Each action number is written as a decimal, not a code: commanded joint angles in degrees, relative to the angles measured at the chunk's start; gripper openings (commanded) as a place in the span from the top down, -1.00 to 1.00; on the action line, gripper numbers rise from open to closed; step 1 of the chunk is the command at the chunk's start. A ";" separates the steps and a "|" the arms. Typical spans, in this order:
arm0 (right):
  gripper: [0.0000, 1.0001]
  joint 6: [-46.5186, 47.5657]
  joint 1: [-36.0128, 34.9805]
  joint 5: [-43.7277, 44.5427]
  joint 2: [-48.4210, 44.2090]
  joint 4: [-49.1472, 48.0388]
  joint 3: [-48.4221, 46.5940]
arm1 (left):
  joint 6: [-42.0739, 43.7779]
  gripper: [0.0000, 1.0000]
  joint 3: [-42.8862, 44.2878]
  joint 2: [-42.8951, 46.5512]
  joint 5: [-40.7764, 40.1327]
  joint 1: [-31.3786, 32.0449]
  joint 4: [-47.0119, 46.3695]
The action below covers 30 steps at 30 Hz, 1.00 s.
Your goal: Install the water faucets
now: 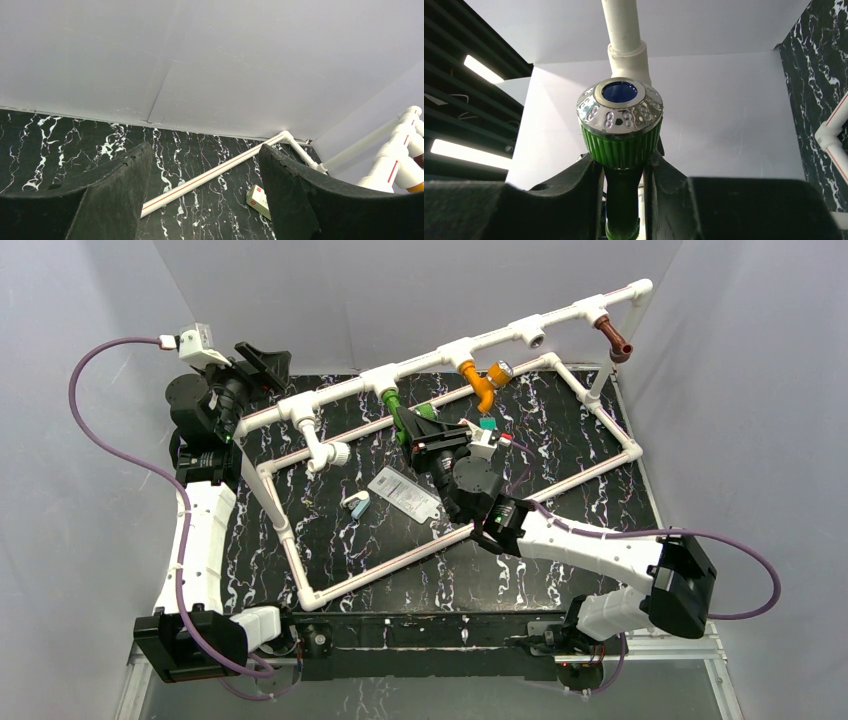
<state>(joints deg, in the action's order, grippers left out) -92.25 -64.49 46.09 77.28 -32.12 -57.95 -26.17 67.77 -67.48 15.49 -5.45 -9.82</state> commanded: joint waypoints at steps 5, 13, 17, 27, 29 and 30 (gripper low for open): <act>0.52 -4.10 -0.20 -1.55 -3.37 8.64 -0.20 | 0.25 -0.50 -8.38 -7.49 -0.65 -1.45 18.53; -0.44 9.29 -0.15 -4.60 -6.72 1.49 4.18 | 0.22 -0.50 -8.38 -7.49 -0.88 -1.49 18.53; -0.56 16.24 -0.18 -8.37 -8.54 -0.60 4.58 | 0.29 -0.51 -8.42 -7.58 -0.92 -1.50 18.54; -0.53 44.53 -0.15 -18.26 -16.24 5.16 3.68 | 0.28 -0.51 -8.43 -7.75 -0.98 -1.50 18.55; -0.54 51.37 -0.20 -19.45 -18.07 8.54 2.99 | 0.28 -0.51 -8.39 -7.75 -0.97 -1.49 18.54; -0.54 55.34 -0.20 -19.83 -18.80 10.43 2.40 | 0.30 -0.51 -8.42 -7.75 -1.02 -1.53 18.53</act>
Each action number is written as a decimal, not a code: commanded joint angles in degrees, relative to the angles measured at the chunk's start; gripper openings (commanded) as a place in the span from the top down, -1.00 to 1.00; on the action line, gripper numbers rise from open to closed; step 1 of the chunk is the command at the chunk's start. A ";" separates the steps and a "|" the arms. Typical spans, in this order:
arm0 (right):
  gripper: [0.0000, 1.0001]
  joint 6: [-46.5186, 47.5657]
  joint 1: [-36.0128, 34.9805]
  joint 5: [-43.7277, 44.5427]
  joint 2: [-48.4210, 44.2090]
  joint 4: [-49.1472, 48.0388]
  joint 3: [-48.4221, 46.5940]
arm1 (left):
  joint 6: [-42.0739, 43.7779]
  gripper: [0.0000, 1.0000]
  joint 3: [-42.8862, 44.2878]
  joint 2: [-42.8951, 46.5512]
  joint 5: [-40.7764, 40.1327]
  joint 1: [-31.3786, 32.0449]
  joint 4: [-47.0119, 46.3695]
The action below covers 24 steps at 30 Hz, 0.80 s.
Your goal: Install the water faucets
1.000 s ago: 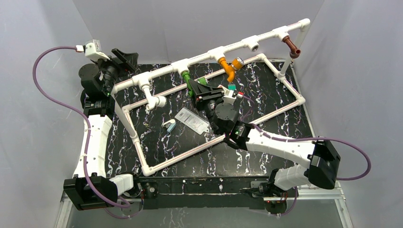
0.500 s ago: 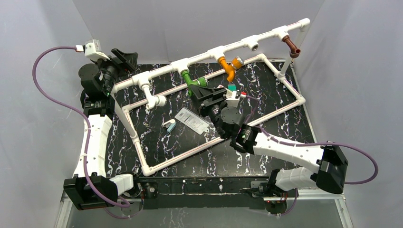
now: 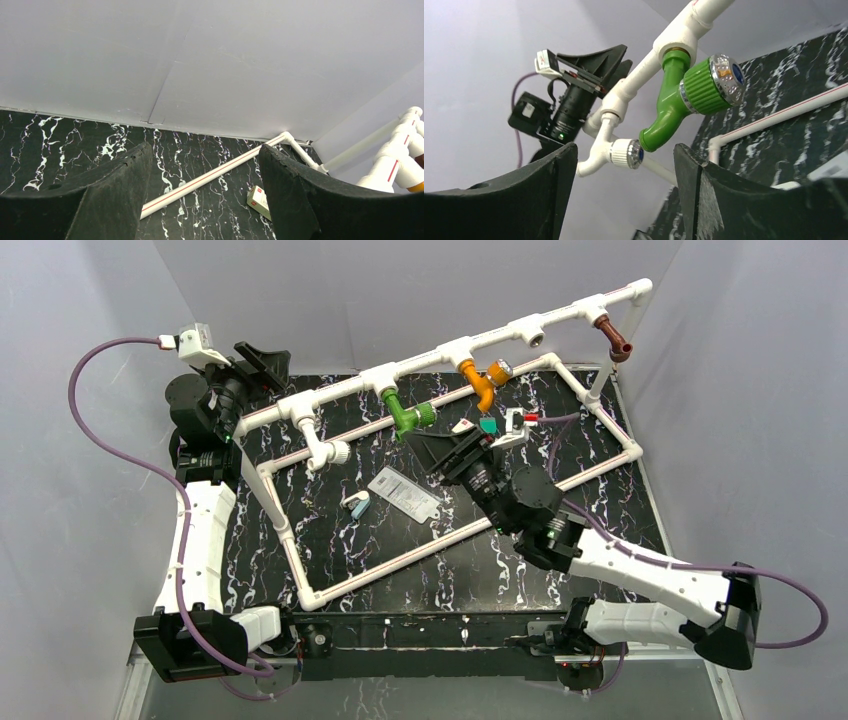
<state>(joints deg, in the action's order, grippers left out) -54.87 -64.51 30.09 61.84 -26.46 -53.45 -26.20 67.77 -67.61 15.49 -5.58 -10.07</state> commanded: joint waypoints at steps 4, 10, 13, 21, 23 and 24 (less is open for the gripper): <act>-0.57 35.54 -0.15 -5.22 -5.94 12.20 -6.16 | 0.27 -0.52 -8.27 -7.71 -0.81 -1.36 18.82; -0.65 64.54 -0.18 -12.98 -7.28 20.40 -10.84 | 0.18 -0.51 -8.31 -7.87 -0.64 -1.38 18.81; -0.68 80.92 -0.20 -16.54 -7.27 23.77 -11.94 | 0.18 -0.51 -8.28 -8.06 -0.68 -1.37 18.79; -0.79 118.12 -0.18 -18.85 -5.94 23.22 -8.17 | 0.26 -0.52 -8.31 -7.89 -0.64 -1.36 18.77; -0.81 124.38 -0.18 -18.12 -4.92 20.65 -7.16 | 0.21 -0.52 -8.35 -8.10 -0.60 -1.36 18.77; -0.81 127.25 -0.25 -17.84 -4.32 18.77 -6.52 | 0.23 -0.52 -8.35 -8.14 -0.54 -1.36 18.77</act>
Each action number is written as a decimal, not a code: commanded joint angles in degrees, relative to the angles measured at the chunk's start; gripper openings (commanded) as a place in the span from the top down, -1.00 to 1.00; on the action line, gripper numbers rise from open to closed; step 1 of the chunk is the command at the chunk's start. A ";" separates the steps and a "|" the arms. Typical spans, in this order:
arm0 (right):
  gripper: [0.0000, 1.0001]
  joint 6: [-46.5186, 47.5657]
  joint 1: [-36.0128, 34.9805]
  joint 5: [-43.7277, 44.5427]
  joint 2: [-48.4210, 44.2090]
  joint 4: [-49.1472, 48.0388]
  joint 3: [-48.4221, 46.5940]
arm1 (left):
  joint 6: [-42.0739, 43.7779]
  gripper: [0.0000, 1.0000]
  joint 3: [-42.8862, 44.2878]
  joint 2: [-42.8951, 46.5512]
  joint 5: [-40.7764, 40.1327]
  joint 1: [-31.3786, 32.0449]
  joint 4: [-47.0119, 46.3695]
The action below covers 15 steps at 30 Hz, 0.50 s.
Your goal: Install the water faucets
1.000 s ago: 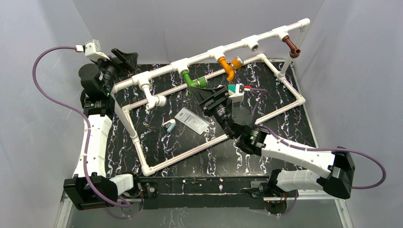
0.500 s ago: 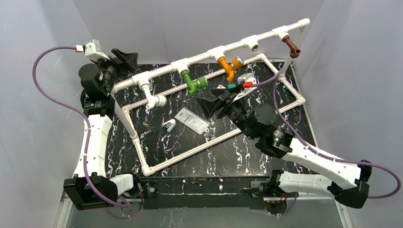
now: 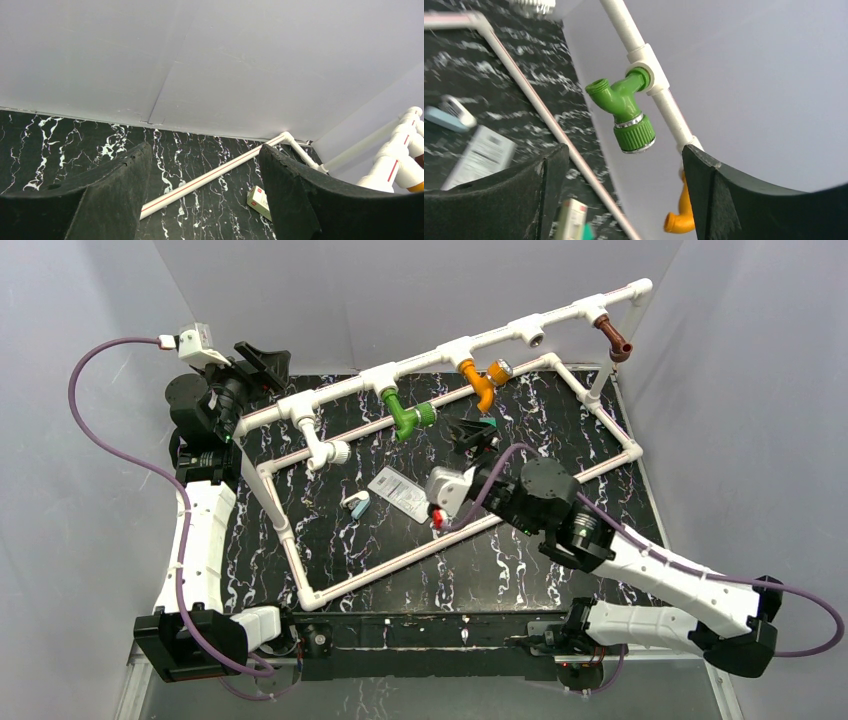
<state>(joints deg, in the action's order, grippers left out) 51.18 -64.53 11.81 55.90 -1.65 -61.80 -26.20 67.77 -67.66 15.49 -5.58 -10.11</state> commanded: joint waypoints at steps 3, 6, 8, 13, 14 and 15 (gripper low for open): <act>-0.82 28.33 -0.24 1.27 3.75 -11.10 3.16 | 0.12 -0.52 -8.27 -8.23 -0.37 -1.36 18.83; -0.82 33.51 -0.23 2.19 6.68 -14.48 3.47 | 0.14 -0.52 -8.23 -8.35 -0.28 -1.41 18.82; -0.82 37.38 -0.24 2.99 8.83 -18.79 4.24 | 0.26 -0.52 -8.21 -8.28 -0.45 -1.44 18.81; -0.80 41.84 -0.24 7.41 14.59 -27.60 3.72 | 0.26 -0.52 -8.24 -8.29 -0.37 -1.52 18.82; -0.79 41.85 -0.24 7.83 15.12 -28.03 3.26 | 0.27 -0.52 -8.24 -8.28 -0.29 -1.53 18.81; -0.79 41.63 -0.24 8.22 15.87 -28.05 2.86 | 0.27 -0.52 -8.21 -8.28 -0.28 -1.53 18.81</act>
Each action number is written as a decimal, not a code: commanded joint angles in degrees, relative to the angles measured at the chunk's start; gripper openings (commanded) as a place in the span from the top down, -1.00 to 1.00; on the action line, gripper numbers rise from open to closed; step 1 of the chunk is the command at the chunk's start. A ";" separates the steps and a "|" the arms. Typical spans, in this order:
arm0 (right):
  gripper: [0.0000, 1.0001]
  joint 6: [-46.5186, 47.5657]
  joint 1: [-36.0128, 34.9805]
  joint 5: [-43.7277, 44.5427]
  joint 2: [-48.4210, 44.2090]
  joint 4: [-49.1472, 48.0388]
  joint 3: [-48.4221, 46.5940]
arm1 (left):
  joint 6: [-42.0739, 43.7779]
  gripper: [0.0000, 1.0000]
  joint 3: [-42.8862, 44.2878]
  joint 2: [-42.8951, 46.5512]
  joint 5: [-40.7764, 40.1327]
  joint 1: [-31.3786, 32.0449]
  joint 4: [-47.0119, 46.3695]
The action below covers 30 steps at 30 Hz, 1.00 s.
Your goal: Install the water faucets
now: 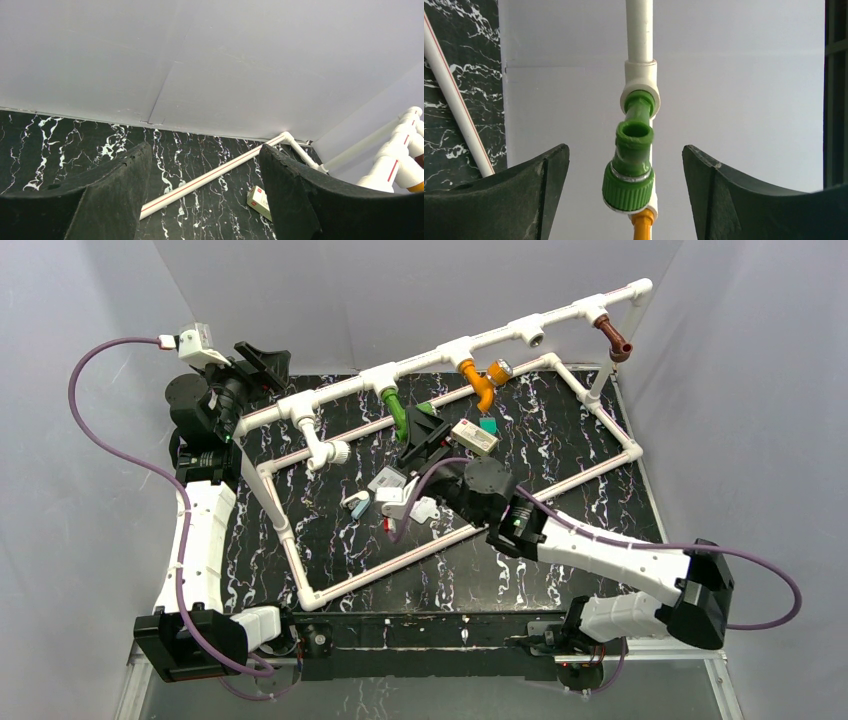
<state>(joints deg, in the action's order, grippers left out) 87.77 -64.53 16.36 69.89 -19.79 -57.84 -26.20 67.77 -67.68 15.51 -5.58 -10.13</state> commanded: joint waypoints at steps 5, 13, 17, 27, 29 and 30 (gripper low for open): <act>-0.67 3.33 -0.20 5.69 4.61 -10.74 -2.95 | 0.08 -0.52 -8.22 -8.30 -0.08 -1.70 18.83; -0.38 1.86 0.11 8.01 7.58 -12.61 -4.63 | 0.00 -0.52 -8.21 -8.17 0.05 -1.71 18.86; -0.04 0.69 0.59 9.80 8.95 -14.20 -5.54 | 0.00 -0.52 -8.26 -7.96 0.00 -1.71 18.85; 0.97 -8.24 0.71 12.07 11.47 -18.77 -5.38 | 0.07 -0.52 -8.19 -7.95 0.06 -1.71 18.84; 0.97 -13.31 0.59 12.09 11.53 -18.72 -5.54 | 0.07 -0.52 -8.25 -7.91 0.01 -1.74 18.84; 0.97 -18.52 0.55 12.08 11.49 -18.60 -5.99 | 0.07 -0.52 -8.26 -7.91 0.04 -1.78 18.85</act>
<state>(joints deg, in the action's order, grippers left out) 82.30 -64.62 26.41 80.53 -34.81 -61.39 -26.22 67.77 -67.88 15.75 -5.80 -10.57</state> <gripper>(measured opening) 0.348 0.760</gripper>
